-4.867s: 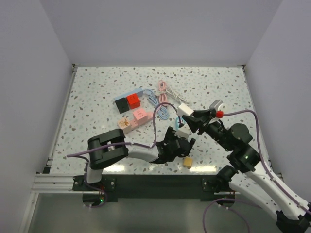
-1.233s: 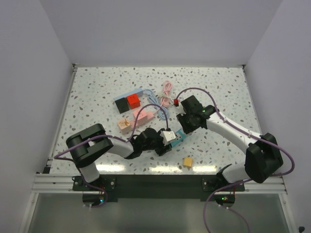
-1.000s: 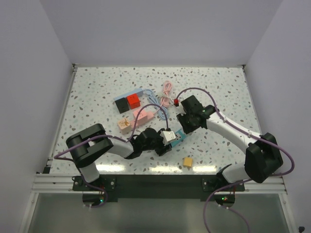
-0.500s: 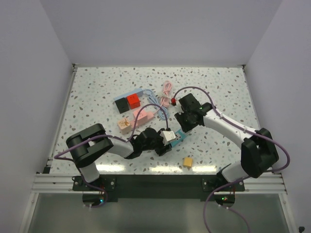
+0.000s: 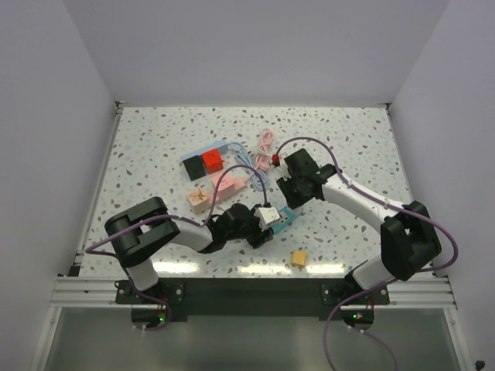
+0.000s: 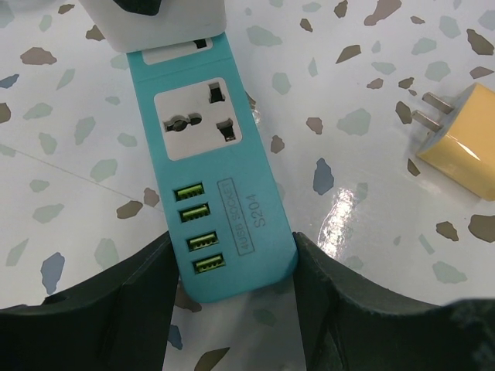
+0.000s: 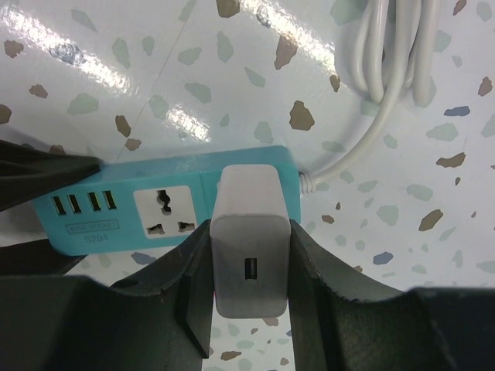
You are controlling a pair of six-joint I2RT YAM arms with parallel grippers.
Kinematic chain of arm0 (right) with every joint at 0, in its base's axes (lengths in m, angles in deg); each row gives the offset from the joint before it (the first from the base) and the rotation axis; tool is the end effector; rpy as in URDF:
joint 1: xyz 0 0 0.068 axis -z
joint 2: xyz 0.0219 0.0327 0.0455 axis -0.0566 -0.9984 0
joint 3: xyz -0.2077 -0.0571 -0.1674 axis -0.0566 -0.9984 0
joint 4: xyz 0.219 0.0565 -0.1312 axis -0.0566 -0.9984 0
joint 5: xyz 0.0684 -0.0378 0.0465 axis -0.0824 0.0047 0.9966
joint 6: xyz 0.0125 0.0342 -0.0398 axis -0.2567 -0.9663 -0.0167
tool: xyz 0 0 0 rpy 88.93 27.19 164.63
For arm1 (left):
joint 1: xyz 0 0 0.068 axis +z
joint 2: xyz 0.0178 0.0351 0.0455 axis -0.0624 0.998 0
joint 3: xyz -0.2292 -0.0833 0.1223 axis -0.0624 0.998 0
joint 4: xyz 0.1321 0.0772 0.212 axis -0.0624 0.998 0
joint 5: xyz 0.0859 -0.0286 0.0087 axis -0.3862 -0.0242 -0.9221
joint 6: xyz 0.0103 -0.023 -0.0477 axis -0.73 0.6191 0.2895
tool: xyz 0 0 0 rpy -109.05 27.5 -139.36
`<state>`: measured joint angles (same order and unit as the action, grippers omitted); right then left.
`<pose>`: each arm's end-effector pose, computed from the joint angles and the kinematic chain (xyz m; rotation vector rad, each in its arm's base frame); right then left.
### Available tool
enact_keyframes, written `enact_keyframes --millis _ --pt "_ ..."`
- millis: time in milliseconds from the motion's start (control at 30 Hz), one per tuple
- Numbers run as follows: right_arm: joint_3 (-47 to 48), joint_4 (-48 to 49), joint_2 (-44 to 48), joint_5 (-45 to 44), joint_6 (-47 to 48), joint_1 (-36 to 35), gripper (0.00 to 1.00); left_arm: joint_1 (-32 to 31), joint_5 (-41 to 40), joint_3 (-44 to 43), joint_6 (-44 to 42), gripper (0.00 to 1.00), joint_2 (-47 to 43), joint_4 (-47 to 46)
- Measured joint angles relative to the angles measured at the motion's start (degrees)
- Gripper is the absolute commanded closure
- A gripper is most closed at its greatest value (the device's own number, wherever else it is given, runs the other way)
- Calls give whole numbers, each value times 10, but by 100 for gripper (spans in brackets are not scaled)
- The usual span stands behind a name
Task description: Insert the plug
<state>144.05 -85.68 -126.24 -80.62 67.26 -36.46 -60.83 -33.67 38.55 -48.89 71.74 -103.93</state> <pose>0.2521 0.1634 0.2203 -0.7491 2.5712 0.1324 0.1634 -0.2631 0.1191 1.1604 1.8150 -0.7061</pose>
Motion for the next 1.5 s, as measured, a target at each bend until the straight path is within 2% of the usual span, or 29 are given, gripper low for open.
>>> enact_keyframes --millis 233,700,1067,1167,1200,1267,1300,1367,1500 --pt "-33 63 6 9 -32 -5 100 19 -23 17 25 100 -28 23" --pt "-73 164 13 -31 -79 -44 100 47 -49 41 43 100 -64 47" --pt "-54 159 -2 -43 -84 -47 100 53 -49 42 45 100 -63 45" --pt "-41 148 -10 -46 -84 -46 79 55 -50 39 47 100 -61 45" --pt "-35 142 -13 -47 -84 -46 64 55 -50 37 47 100 -60 45" --pt "-26 132 -17 -52 -84 -45 47 55 -52 32 48 100 -55 47" --pt "-22 127 -17 -54 -90 -45 32 55 -52 28 50 100 -51 47" --pt "-9 112 -17 -52 -99 -46 24 55 -59 17 58 100 -42 47" --pt "23 96 -9 -51 -105 -48 13 58 -73 4 72 100 -31 48"
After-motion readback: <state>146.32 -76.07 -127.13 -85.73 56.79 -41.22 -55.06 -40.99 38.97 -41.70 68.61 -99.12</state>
